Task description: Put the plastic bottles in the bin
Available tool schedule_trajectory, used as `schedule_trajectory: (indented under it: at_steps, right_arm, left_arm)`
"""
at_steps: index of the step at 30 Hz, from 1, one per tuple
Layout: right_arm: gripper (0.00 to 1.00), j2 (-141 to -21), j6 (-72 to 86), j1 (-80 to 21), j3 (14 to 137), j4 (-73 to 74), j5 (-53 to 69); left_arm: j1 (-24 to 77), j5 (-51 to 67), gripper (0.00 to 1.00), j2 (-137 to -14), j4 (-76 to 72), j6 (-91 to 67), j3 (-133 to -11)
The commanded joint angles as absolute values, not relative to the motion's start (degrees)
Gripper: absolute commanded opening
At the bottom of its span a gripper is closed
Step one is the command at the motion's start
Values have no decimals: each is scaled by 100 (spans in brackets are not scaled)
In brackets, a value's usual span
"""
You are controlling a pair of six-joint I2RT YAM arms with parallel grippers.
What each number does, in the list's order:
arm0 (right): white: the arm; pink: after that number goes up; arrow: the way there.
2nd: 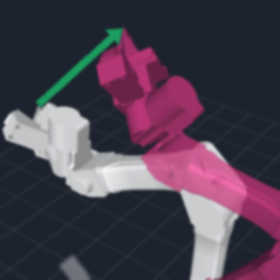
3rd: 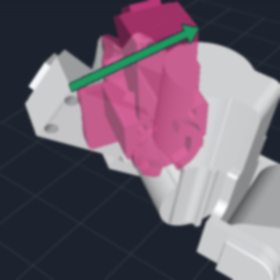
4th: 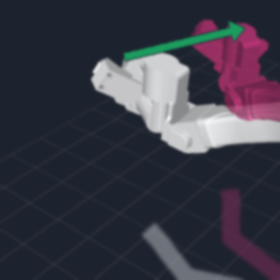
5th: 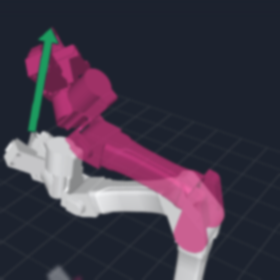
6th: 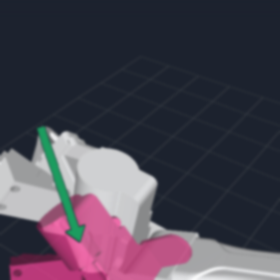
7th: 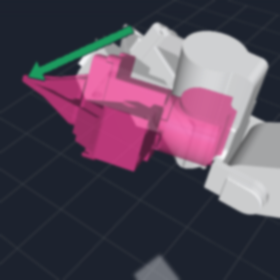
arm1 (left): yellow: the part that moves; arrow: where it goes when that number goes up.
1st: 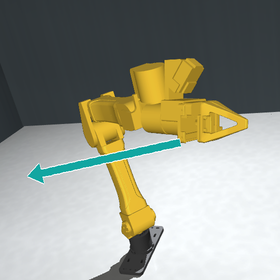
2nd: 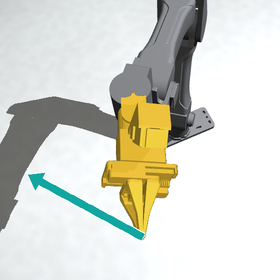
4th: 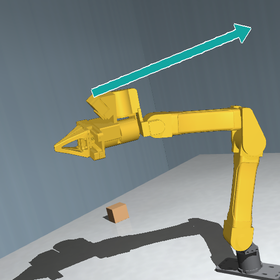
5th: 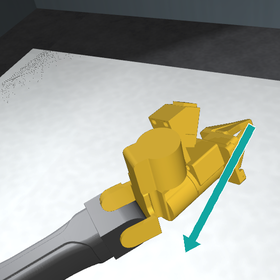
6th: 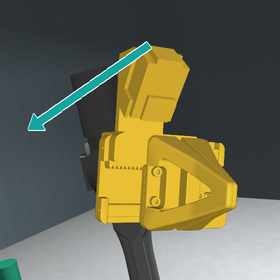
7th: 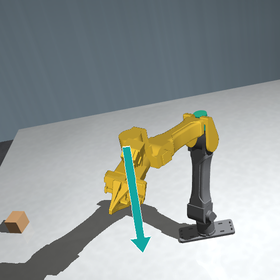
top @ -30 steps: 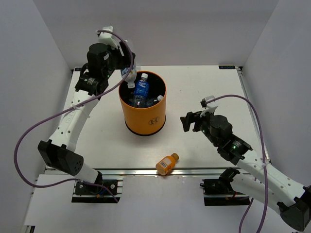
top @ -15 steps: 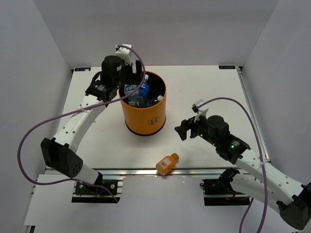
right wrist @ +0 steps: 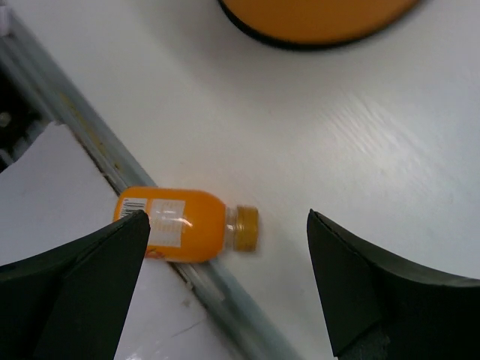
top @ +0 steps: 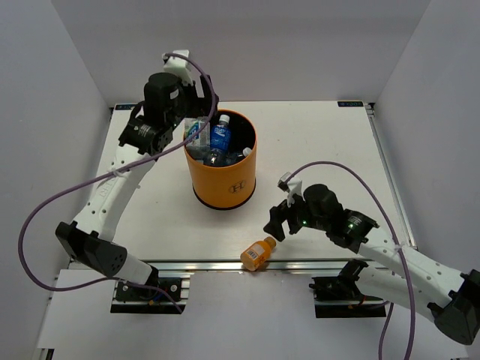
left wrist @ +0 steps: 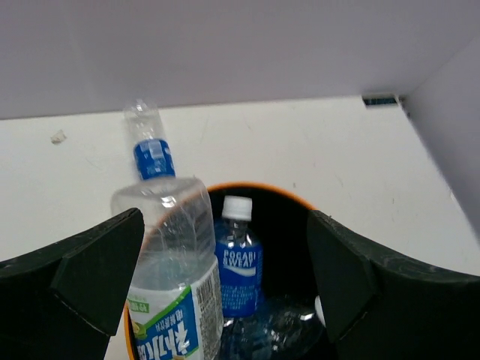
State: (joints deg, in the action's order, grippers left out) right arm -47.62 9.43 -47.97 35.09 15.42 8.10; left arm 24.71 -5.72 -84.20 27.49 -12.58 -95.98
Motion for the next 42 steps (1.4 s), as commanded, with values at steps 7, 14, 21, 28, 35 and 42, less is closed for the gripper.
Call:
schedule_trajectory:
  at_steps: [7, 14, 21, 28, 35, 42]
  right_arm:
    - [89, -5570, 4287, -5483, 4139, 3418, -984]
    - [90, -6073, 6543, -6311, 3947, 3085, -1467]
    - [89, -6055, 7452, -6521, 3420, 2145, -1785]
    - [89, -6863, 7963, -6803, 3287, 1732, -1547]
    - [84, -7084, 8499, -6847, 2874, 845, -1933]
    - [26, -6611, 7613, -6855, 3453, 1072, -2986]
  left_arm:
    - [2452, -3591, 98, -7306, 3420, -2319, -9312]
    - [2452, -4001, 98, -5820, 3506, -3241, -7422]
    - [2452, -4509, 98, -4808, 3769, -4042, -6222]
    - [2452, -4482, 98, -4641, 3989, -4279, -5898]
    - [2452, -4254, 98, -4412, 3946, -4394, -5616]
    - [2452, -4263, 98, -4228, 3867, -4465, -5449]
